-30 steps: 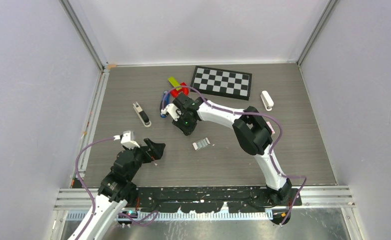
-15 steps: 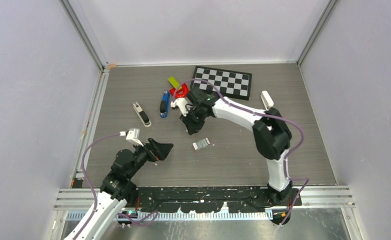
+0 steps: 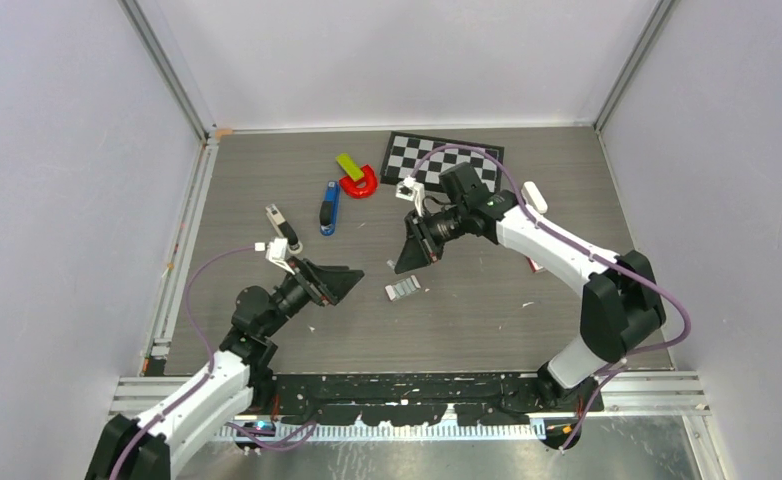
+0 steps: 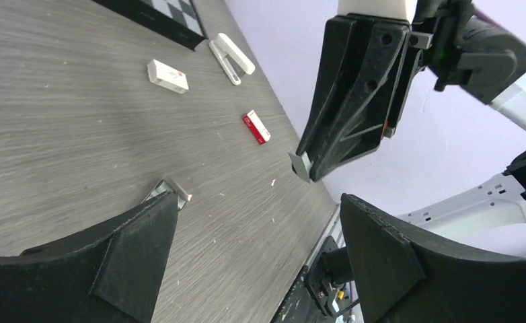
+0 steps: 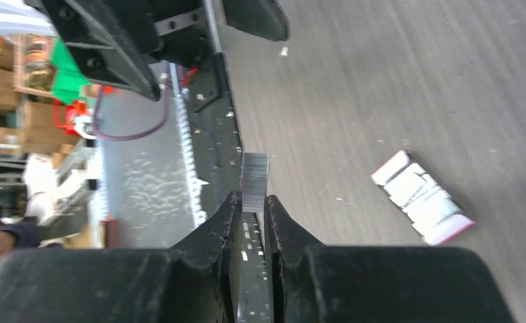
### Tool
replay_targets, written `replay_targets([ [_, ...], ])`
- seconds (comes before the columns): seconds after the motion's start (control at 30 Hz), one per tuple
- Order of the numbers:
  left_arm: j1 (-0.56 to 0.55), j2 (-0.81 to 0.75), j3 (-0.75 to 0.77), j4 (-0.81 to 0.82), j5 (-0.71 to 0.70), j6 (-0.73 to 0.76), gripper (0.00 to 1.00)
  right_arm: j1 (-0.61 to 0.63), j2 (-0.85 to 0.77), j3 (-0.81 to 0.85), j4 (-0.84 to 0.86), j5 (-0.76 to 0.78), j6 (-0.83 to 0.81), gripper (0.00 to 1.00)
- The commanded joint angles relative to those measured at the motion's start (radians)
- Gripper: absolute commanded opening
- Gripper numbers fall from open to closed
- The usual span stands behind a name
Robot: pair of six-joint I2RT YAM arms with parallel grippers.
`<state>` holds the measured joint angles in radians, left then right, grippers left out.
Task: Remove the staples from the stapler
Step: Pick up the staple from the staple box.
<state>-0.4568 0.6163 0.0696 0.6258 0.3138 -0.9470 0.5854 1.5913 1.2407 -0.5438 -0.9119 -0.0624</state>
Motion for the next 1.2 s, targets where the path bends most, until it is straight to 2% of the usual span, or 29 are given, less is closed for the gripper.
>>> replay_targets([
  [0.0,-0.014,0.102,0.060,0.329,0.045,-0.098,0.89,-0.020,-0.095,-0.070,0.258,-0.201,0.244,0.14],
  [0.2,-0.074,0.145,0.092,0.420,-0.030,-0.119,0.85,-0.041,-0.143,-0.142,0.531,-0.250,0.493,0.14],
  [0.3,-0.100,0.143,0.107,0.423,-0.075,-0.123,0.84,-0.043,-0.146,-0.149,0.596,-0.256,0.548,0.14],
  [0.47,-0.131,0.177,0.142,0.430,-0.108,-0.148,0.76,-0.043,-0.153,-0.172,0.704,-0.262,0.654,0.14],
  [0.83,-0.184,0.349,0.185,0.572,-0.119,-0.151,0.61,-0.043,-0.148,-0.187,0.755,-0.268,0.697,0.14],
  [1.03,-0.189,0.397,0.196,0.608,-0.124,-0.152,0.55,-0.043,-0.140,-0.194,0.759,-0.268,0.698,0.14],
  [1.17,-0.194,0.412,0.210,0.615,-0.117,-0.153,0.48,-0.043,-0.137,-0.195,0.760,-0.268,0.698,0.14],
])
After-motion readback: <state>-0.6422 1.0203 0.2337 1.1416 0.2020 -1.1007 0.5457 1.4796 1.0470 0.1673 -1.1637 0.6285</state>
